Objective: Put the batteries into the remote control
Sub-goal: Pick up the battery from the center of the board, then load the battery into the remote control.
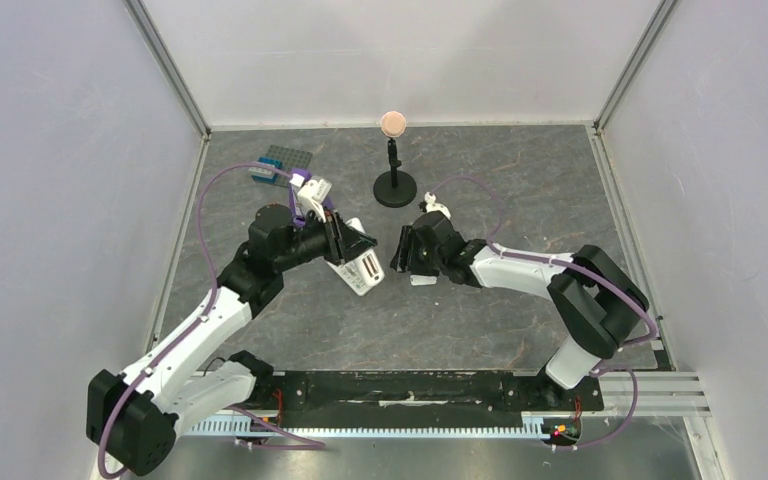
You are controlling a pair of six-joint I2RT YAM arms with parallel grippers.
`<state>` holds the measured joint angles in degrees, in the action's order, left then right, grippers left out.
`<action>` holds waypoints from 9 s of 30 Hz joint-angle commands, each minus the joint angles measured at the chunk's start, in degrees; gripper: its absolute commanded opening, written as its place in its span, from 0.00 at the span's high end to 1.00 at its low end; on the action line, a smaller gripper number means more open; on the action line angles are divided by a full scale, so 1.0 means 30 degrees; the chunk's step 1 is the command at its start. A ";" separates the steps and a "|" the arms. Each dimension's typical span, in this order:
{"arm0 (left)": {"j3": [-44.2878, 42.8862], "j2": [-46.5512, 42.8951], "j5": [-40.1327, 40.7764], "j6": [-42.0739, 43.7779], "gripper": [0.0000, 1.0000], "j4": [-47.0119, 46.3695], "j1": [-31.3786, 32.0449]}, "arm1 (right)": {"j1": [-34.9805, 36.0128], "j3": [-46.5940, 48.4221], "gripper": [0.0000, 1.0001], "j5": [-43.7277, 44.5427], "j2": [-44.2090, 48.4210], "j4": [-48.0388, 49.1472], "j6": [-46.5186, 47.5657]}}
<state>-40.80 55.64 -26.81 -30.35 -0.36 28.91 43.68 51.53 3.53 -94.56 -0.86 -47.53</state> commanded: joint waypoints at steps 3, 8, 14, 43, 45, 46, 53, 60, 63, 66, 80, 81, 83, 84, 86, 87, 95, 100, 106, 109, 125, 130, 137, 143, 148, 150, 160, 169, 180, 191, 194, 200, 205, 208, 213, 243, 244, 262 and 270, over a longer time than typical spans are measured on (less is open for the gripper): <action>0.0632 -0.1022 0.1123 -0.0789 0.98 -0.0673 -0.0344 | 0.0029 -0.0592 0.46 0.0774 -0.0814 0.0318 -0.4200; 0.0967 -0.1254 0.1533 -0.0942 0.98 -0.0692 -0.0494 | 0.0020 -0.1010 0.48 0.1069 -0.1254 0.0375 -0.5370; 0.1086 -0.1319 0.1721 -0.1031 0.98 -0.0758 -0.0615 | -0.0055 -0.0920 0.52 0.2788 -0.1567 -0.0325 -0.5605; 0.1359 -0.1524 0.1816 -0.1329 0.98 -0.0865 -0.1080 | 0.1224 0.4338 0.66 0.5428 -0.5620 -0.5055 0.3790; 0.1359 -0.1532 0.1781 -0.1378 0.98 -0.0876 -0.1054 | 0.1368 0.4630 0.69 0.6018 -0.5882 -0.5523 0.4351; 0.1373 -0.1541 0.1757 -0.1385 0.98 -0.0903 -0.1100 | 0.1427 0.4752 0.70 0.6243 -0.5941 -0.5788 0.4577; 0.1380 -0.1952 0.1742 -0.1399 0.98 -0.0876 -0.1219 | 0.1554 0.4845 0.76 0.6946 -0.5705 -0.6287 0.6123; 0.1412 -0.2147 0.1358 -0.1388 0.98 -0.1106 -0.1242 | 0.1553 0.4901 0.95 0.6185 -0.5993 -0.6236 0.6741; 0.1554 -0.2394 0.1196 -0.1225 0.98 -0.1247 -0.1285 | 0.1546 0.4471 0.98 0.6065 -0.5329 -0.5590 0.6522; 0.1864 -0.2783 0.0913 -0.1136 0.98 -0.1754 -0.1286 | 0.1553 0.3602 0.99 0.5831 -0.3879 -0.4288 0.6383; 0.0648 -0.2037 -0.0014 -0.3699 0.98 -0.0831 -0.1305 | 0.1553 -0.0888 1.00 0.2485 0.6602 0.2888 0.6588; 0.0552 -0.2023 -0.0056 -0.3936 0.98 -0.0872 -0.1311 | 0.1576 -0.1186 1.00 0.1965 0.7194 0.3460 0.6496; 0.0409 -0.2048 -0.0060 -0.4399 0.98 -0.0931 -0.1307 | 0.1585 -0.2039 1.00 0.1008 0.8553 0.4842 0.6315; 0.0382 -0.2046 -0.0074 -0.4657 0.98 -0.0934 -0.1314 | 0.1639 -0.2533 1.00 0.0697 0.9257 0.5554 0.6150; 0.0243 -0.1968 -0.0084 -0.5211 0.98 -0.0989 -0.1293 | 0.1767 -0.3136 1.00 0.0094 1.0363 0.6930 0.5812; 0.0197 -0.1907 -0.0139 -0.5512 0.98 -0.0993 -0.1292 | 0.1879 -0.3293 1.00 -0.0095 1.0793 0.7469 0.5742; -0.0232 -0.1555 -0.0869 -0.7186 0.98 -0.1077 -0.1315 | 0.3453 -0.4051 1.00 -0.0093 1.1772 1.1227 0.5653; -0.0339 -0.1498 -0.1050 -0.7731 0.98 -0.1114 -0.1315 | 0.4614 -0.3654 1.00 0.0159 1.1056 1.1929 0.6377; -0.0681 -0.1149 -0.1429 -0.8568 0.98 -0.0777 -0.1297 | 0.5302 -0.3610 1.00 0.0479 1.0617 1.1772 0.7499; -0.0913 -0.0808 -0.1929 -0.8997 0.98 -0.0729 -0.1315 | 0.5444 -0.3721 1.00 0.0630 1.0424 1.1871 0.7922; -0.2012 -0.0309 -0.1919 -0.9406 0.98 0.1438 -0.1315 | 0.5508 -0.4298 1.00 0.0622 0.9755 1.2622 0.9112; -0.2218 -0.0202 -0.1796 -0.9600 0.98 0.1638 -0.1302 | 0.5533 -0.4483 1.00 0.0312 0.9781 1.2661 0.9125; -0.2366 -0.0274 -0.1633 -0.9798 0.98 0.1556 -0.1315 | 0.5537 -0.4764 1.00 0.0173 0.9650 1.2718 0.9163; -0.2368 -0.0265 -0.1623 -1.0001 0.98 0.1585 -0.1313 | 0.5537 -0.5103 1.00 0.0147 0.9334 1.3020 0.9343; -0.2368 -0.0311 -0.1592 -0.9988 0.98 0.1584 -0.1312 | 0.5559 -0.5299 1.00 0.0271 0.9276 1.3171 0.9409; -0.2397 -0.0311 -0.1600 -0.9839 0.98 0.1635 -0.1315 | 0.5564 -0.5242 0.99 0.0438 0.9281 1.2921 0.9458; -0.2418 -0.0149 -0.1362 -0.9428 0.98 0.1986 -0.1299 | 0.5567 -0.4692 0.88 0.0614 0.9361 1.1387 0.8990; -0.2397 -0.0109 -0.1263 -0.9220 0.98 0.2111 -0.1315 | 0.5565 -0.4381 0.80 0.0318 0.9471 1.0872 0.8933; -0.2398 -0.0065 -0.1162 -0.9033 0.98 0.2200 -0.1315 | 0.5547 -0.3647 0.69 0.0361 0.9885 0.9958 0.8372; -0.2369 -0.0034 -0.0996 -0.8868 0.98 0.2098 -0.1315 | 0.5515 -0.2163 0.22 0.1469 1.1003 0.6008 0.4979; -0.2368 -0.0005 -0.0997 -0.8760 0.98 0.2056 -0.1313 | 0.5361 -0.1898 0.12 0.1878 1.1020 0.4535 0.2189; -0.2282 -0.0153 -0.0675 -0.8321 0.98 0.1981 -0.1308 | 0.5039 -0.0484 0.02 0.1454 0.9448 0.1148 -0.2208; -0.2280 -0.0080 -0.0529 -0.8081 0.98 0.1881 -0.1307 | 0.4916 -0.0967 0.02 0.1083 0.9728 0.2122 -0.4896; -0.2251 -0.0064 -0.0556 -0.7997 0.98 0.1819 -0.1303 | 0.4508 -0.1225 0.02 0.0504 0.9727 0.2172 -0.6624; -0.2029 -0.0289 -0.0528 -0.7931 0.98 0.1485 -0.1313 | 0.3785 -0.2402 0.02 -0.0418 0.9898 0.3332 -0.9551; -0.0673 -0.1289 -0.1699 -0.6788 0.98 -0.0846 -0.1314 | 0.2871 -0.4899 0.05 -0.2212 0.8992 1.0653 -1.4831; -0.0643 -0.1326 -0.1699 -0.6766 0.98 -0.0875 -0.1315 | 0.2871 -0.4896 0.08 -0.2262 0.8934 1.0688 -1.4839; -0.0612 -0.1392 -0.1887 -0.6887 0.98 -0.1052 -0.1314 | 0.2727 -0.4972 0.46 -0.3152 0.8215 1.1285 -1.5059; -0.0928 -0.1371 -0.2055 -0.7766 0.98 -0.1081 -0.1312 | 0.2682 -0.5253 0.60 -0.3285 0.8197 1.1585 -1.4834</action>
<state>-42.72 52.38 -30.83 -53.71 -1.08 24.71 51.75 35.97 -5.39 -69.93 30.59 -91.50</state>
